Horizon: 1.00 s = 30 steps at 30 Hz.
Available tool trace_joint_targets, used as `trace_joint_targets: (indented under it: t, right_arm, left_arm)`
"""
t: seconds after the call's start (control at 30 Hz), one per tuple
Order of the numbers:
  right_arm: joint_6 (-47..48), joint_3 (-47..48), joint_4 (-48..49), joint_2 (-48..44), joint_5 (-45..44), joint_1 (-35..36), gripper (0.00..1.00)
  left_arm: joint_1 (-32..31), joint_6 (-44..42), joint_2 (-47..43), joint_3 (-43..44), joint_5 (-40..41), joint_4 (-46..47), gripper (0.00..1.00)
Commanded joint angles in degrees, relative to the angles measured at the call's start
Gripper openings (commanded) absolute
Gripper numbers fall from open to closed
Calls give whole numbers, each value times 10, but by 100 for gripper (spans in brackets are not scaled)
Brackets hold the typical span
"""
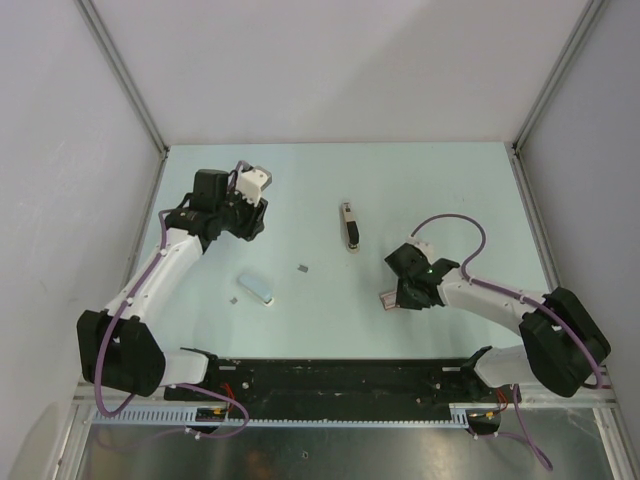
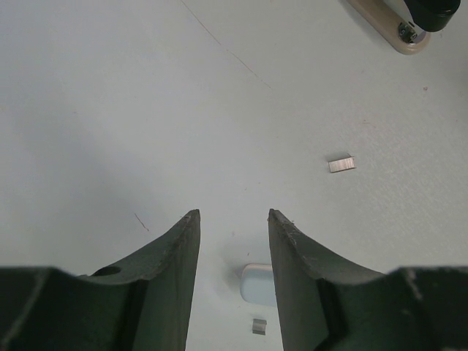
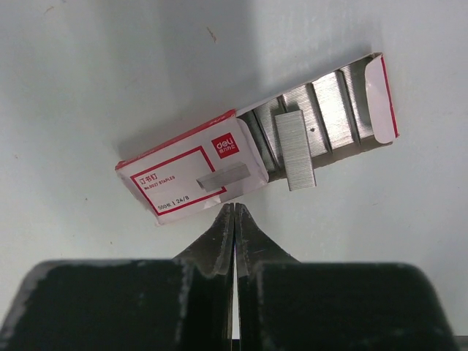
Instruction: Unload the staples from the stapler
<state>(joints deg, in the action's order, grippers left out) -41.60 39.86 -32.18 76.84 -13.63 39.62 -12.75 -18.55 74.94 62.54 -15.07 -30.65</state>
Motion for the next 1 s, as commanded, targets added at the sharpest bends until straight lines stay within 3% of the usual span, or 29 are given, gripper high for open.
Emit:
trace_joint_targets:
  t: [0.0,0.33,0.57,0.8,0.97]
  right_arm:
    - [-2,0,6,11,-3,4,0]
    - [6,17,72,80,21,0,0]
    - [4,34,59,45,31,-4,4]
    - [-9,35,3,-91,34,-89,30]
    - [-6,32,-17,-107,42,-196,47]
  left_arm:
    - [-4,-10,-15,2,6,6,48]
    - [-3,-11,-17,4,10,4,48]
    - [-3,-10,-10,6,8,5,48]
    - [-4,-11,-7,6,0,3,48]
    - [-3,-10,-10,3,-7,1,48]
